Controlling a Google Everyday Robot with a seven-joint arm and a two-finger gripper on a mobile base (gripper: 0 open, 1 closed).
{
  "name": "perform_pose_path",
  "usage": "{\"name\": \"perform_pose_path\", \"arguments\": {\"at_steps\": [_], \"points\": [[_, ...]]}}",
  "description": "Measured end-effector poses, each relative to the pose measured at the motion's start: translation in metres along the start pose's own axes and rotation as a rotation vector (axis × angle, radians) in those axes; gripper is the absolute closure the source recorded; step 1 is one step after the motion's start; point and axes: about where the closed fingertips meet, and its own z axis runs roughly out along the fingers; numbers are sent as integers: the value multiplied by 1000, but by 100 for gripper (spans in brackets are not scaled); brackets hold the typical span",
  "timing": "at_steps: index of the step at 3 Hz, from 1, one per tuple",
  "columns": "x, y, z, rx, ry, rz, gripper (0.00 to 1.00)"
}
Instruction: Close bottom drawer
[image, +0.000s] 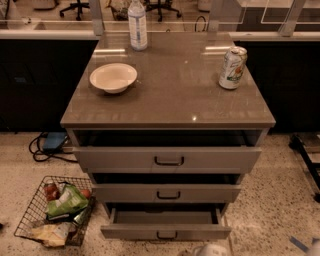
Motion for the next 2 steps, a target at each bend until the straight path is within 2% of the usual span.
{"name": "perform_pose_path", "arguments": {"at_steps": [2], "points": [[-10,-85,33,28,-83,-199,100]]}}
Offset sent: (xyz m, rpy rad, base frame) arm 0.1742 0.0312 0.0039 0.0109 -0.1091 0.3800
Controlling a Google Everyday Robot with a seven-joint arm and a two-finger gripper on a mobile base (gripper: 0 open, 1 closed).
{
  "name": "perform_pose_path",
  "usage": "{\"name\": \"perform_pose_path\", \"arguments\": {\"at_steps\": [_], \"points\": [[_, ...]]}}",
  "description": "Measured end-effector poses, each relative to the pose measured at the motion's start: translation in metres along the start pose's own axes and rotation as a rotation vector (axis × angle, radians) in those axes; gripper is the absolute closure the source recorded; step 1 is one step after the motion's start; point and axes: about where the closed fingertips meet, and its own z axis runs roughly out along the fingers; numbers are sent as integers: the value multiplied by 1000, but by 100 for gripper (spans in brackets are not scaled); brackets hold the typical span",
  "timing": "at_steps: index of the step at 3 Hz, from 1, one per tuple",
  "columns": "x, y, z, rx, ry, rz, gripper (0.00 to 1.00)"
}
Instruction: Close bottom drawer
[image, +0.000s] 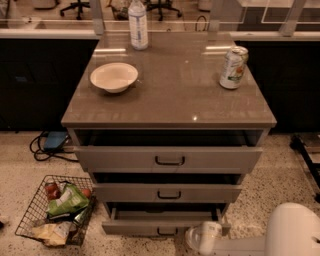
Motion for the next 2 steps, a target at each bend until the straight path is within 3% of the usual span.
{"name": "perform_pose_path", "arguments": {"at_steps": [1,2], "points": [[-2,3,-1,0,0,0,100],[3,-13,1,33,-15,-30,100]]}}
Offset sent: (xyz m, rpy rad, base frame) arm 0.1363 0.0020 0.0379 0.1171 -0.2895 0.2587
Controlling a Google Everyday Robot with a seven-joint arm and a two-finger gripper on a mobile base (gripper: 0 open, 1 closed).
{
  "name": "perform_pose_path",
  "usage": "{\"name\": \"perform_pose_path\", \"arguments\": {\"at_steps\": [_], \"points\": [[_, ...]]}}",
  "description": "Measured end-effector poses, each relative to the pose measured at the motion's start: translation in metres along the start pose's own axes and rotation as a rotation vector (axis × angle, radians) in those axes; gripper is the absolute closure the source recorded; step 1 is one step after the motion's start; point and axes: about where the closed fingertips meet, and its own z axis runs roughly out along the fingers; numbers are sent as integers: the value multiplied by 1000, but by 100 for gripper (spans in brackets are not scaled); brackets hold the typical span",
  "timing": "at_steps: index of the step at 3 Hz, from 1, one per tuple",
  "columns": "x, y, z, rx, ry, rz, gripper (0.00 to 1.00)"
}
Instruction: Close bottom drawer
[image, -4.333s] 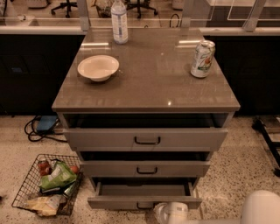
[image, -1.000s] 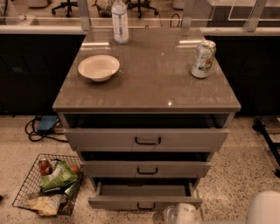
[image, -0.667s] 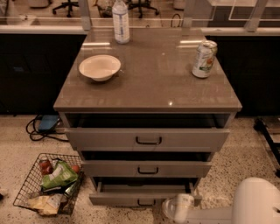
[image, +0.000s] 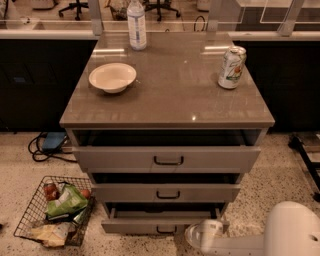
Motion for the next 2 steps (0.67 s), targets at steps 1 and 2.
{"name": "perform_pose_path", "arguments": {"at_steps": [1,2], "points": [[0,-4,0,17,-8,-17,100],[8,-23,5,53,-23,-50,100]]}}
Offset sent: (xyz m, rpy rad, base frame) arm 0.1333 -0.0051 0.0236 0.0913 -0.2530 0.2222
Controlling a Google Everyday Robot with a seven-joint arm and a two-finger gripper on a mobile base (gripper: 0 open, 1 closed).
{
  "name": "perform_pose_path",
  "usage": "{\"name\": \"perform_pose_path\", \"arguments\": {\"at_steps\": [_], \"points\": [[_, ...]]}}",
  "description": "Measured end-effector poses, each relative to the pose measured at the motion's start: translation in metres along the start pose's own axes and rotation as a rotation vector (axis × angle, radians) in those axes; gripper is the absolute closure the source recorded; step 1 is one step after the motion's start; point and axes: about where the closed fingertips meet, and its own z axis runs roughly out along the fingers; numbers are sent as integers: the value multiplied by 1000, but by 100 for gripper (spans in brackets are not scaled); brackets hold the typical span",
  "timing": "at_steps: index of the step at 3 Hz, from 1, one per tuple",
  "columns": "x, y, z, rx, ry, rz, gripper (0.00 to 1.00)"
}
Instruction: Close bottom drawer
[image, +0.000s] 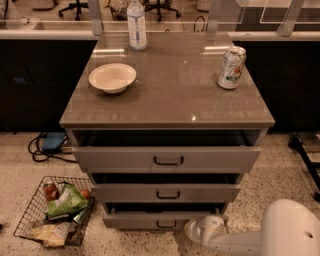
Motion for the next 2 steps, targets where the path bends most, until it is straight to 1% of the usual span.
{"name": "perform_pose_path", "arguments": {"at_steps": [1,2], "points": [[-3,4,-2,0,0,0,100],[3,-12,4,22,-11,-28,100]]}}
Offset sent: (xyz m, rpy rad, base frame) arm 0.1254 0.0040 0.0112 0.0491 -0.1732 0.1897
